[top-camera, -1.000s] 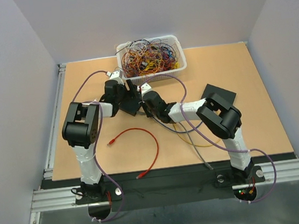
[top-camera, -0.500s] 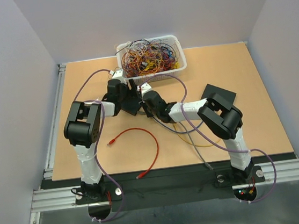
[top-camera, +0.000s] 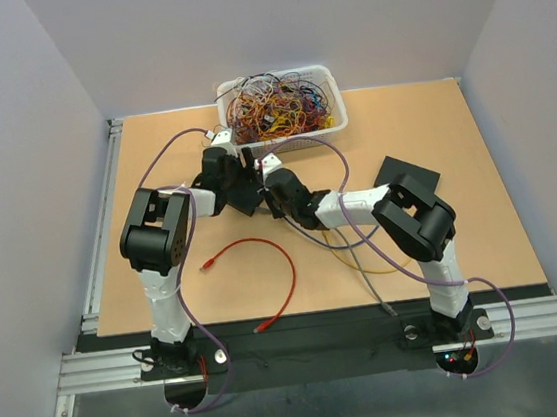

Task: Insert the plug into the switch port

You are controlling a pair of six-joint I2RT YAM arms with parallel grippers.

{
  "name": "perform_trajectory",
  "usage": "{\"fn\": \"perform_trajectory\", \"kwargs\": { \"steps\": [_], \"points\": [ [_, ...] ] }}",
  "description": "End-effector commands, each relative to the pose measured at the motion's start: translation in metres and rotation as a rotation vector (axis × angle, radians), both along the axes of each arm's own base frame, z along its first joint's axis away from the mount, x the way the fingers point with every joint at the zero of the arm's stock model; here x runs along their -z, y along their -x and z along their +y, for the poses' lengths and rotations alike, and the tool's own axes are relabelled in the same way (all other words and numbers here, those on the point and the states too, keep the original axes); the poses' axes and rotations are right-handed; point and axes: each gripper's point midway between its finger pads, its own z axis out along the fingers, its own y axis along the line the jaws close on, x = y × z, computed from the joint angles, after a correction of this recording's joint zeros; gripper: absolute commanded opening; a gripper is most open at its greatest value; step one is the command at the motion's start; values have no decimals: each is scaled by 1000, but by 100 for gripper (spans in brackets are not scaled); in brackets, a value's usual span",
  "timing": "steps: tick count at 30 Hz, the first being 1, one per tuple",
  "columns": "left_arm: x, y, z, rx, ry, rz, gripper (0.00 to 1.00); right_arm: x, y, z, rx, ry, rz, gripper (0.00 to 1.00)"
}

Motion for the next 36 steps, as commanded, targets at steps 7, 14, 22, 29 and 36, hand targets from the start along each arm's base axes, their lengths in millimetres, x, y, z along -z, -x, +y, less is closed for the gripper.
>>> {"fn": "perform_trajectory", "kwargs": {
  "steps": [7,14,22,29,36],
  "points": [
    [20,25,-27,121,1,93,80,-32,-7,6,7,-102,-153,0],
    [21,29,-30,143,-4,99,79,-39,1,13,-71,-137,-193,0],
    [24,42,-41,193,4,115,77,-32,14,22,-176,-150,-193,1],
    [25,55,-48,234,24,133,75,-43,31,19,-236,-208,-224,1],
    [26,68,-53,269,55,162,74,-61,38,22,-267,-284,-274,0]
  ]
}}
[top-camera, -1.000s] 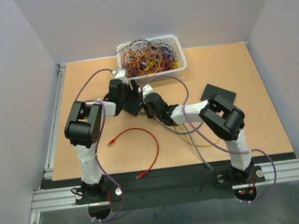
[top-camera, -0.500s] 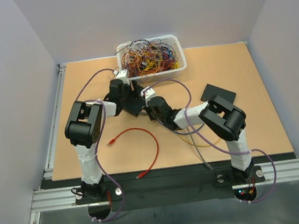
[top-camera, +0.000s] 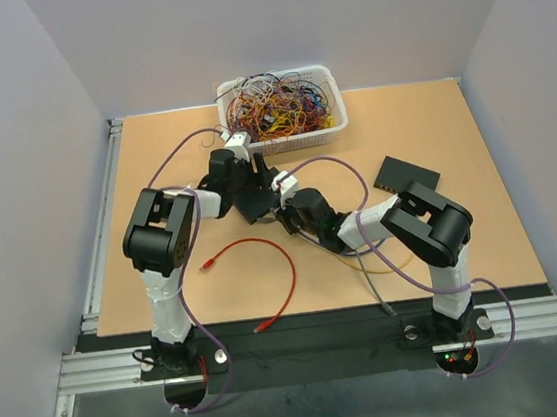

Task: Insert the plug into the switch port

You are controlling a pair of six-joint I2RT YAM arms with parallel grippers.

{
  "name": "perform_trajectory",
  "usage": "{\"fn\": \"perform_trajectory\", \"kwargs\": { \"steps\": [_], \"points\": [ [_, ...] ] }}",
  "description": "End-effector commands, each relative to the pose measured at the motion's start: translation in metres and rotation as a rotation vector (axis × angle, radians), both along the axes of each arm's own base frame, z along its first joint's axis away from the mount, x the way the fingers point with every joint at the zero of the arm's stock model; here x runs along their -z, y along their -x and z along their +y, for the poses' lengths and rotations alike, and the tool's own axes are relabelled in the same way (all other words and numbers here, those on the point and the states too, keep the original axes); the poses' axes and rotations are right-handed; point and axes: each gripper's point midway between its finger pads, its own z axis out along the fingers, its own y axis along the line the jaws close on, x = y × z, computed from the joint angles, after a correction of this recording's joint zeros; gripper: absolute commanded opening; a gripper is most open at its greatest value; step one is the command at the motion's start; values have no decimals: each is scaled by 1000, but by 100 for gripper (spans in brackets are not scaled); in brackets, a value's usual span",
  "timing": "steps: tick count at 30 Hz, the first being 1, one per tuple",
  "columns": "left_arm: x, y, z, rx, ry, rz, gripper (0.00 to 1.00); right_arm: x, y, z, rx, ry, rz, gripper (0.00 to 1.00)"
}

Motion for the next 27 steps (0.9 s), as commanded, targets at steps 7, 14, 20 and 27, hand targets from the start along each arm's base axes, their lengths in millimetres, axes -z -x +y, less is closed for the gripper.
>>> {"fn": "perform_trajectory", "kwargs": {
  "steps": [7,14,20,27],
  "points": [
    [25,56,-15,64,36,183,74,-53,-24,26,54,-184,-129,0],
    [35,66,-11,26,50,237,74,-43,-37,14,169,-181,-116,0],
    [35,69,-13,28,58,244,73,-49,-41,27,152,-213,-116,0],
    [39,75,-16,49,46,254,71,-75,-55,53,87,-237,-171,0]
  ]
}}
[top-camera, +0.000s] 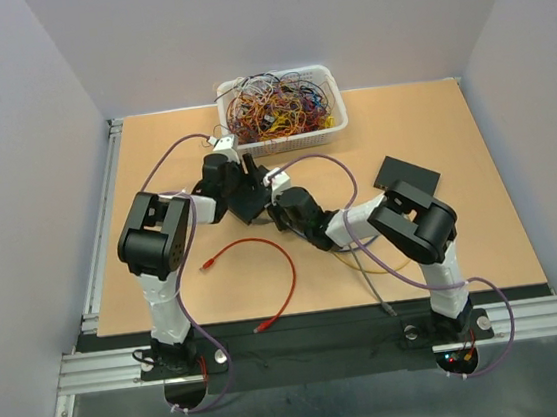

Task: Insert the plug into the switch port

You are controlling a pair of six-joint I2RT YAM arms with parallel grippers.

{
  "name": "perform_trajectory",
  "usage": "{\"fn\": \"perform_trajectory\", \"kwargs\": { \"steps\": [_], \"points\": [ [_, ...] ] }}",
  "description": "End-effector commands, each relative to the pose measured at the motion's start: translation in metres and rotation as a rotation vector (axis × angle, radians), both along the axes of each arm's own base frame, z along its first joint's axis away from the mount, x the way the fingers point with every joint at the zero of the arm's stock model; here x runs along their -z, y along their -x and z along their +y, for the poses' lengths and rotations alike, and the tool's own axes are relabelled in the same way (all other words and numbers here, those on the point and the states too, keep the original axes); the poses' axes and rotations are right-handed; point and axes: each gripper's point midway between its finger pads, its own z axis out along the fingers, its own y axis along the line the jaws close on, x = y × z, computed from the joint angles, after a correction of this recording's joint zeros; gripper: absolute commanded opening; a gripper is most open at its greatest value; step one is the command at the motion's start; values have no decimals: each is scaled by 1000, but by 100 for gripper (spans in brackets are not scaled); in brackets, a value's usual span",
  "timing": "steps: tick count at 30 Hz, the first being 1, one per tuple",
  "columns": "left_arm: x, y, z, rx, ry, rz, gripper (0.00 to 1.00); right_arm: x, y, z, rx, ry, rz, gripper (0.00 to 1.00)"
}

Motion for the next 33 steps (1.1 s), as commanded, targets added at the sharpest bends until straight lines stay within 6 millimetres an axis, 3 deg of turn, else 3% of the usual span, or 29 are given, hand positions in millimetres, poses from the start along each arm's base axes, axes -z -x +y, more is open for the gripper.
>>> {"fn": "perform_trajectory", "kwargs": {
  "steps": [1,6,11,12,15,16,19,20,22,23,26,31,33],
  "points": [
    [39,75,-43,181,59,263,70,-85,-34,48,-48,-215,-190,1],
    [44,79,-44,195,44,279,71,-97,-27,73,-203,-205,-229,0],
    [44,76,-39,164,21,282,71,-88,-32,68,-198,-127,-241,1],
    [43,75,-38,158,15,281,71,-86,-31,66,-191,-118,-238,4],
    [42,70,-32,121,-11,287,71,-80,-27,53,-166,-93,-222,27],
    [47,69,-27,101,-32,306,71,-87,-25,50,-160,-97,-228,38],
    [47,60,-23,69,-56,313,72,-81,-16,33,-135,-70,-207,53],
    [46,57,-23,66,-56,315,72,-92,-14,26,-120,-78,-220,56],
    [48,56,-20,67,-45,336,73,-88,-6,14,-100,-63,-198,61],
    [48,55,-19,71,-37,338,73,-104,-4,8,-81,-84,-215,63],
    [48,53,-15,73,-12,354,73,-121,12,-6,-69,-137,-207,68],
    [45,50,-5,44,-3,368,73,-127,37,-17,-108,-166,-171,74],
    [43,49,0,24,-12,364,73,-120,48,-15,-160,-147,-134,74]
  ]
}}
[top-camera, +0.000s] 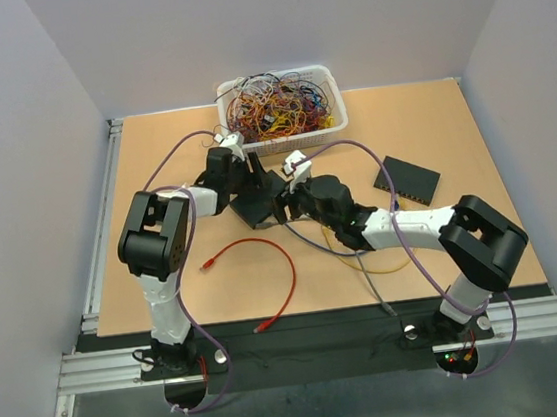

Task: Insert the plug into the switch port

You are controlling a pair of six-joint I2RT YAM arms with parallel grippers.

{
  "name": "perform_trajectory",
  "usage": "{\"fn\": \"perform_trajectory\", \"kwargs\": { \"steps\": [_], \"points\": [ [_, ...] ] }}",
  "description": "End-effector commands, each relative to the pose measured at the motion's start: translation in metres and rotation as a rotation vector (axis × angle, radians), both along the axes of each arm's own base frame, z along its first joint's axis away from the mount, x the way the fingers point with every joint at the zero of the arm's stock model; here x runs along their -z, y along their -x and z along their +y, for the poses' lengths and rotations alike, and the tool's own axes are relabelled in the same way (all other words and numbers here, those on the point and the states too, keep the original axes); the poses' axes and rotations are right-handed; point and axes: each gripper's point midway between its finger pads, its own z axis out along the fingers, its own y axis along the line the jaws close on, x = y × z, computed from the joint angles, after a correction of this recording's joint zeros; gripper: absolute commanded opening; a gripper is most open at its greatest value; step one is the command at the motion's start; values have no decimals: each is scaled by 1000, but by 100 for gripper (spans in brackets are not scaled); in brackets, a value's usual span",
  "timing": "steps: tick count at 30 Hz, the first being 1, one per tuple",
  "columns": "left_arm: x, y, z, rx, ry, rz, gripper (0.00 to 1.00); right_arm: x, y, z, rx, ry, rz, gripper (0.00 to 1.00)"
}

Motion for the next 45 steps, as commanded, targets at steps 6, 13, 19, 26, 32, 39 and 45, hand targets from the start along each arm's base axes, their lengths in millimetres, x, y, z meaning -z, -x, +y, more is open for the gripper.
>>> {"fn": "perform_trajectory", "kwargs": {
  "steps": [6,13,19,26,32,39,45],
  "points": [
    [18,24,34,-89,-84,156,73,27,41,21,-164,87,88,73],
    [12,28,67,-164,-95,144,73,72,40,39,-191,230,136,66],
    [-6,42,83,-195,-128,128,73,91,28,44,-161,287,143,60],
    [-15,55,91,-240,-109,57,73,106,21,47,-143,321,148,56],
    [-15,60,97,-253,-130,43,73,110,8,49,-93,338,136,48],
    [-7,62,98,-252,-134,62,73,128,5,43,-65,376,152,27],
    [-5,66,100,-255,-142,65,73,128,13,49,-110,356,172,9]
  ]
}}
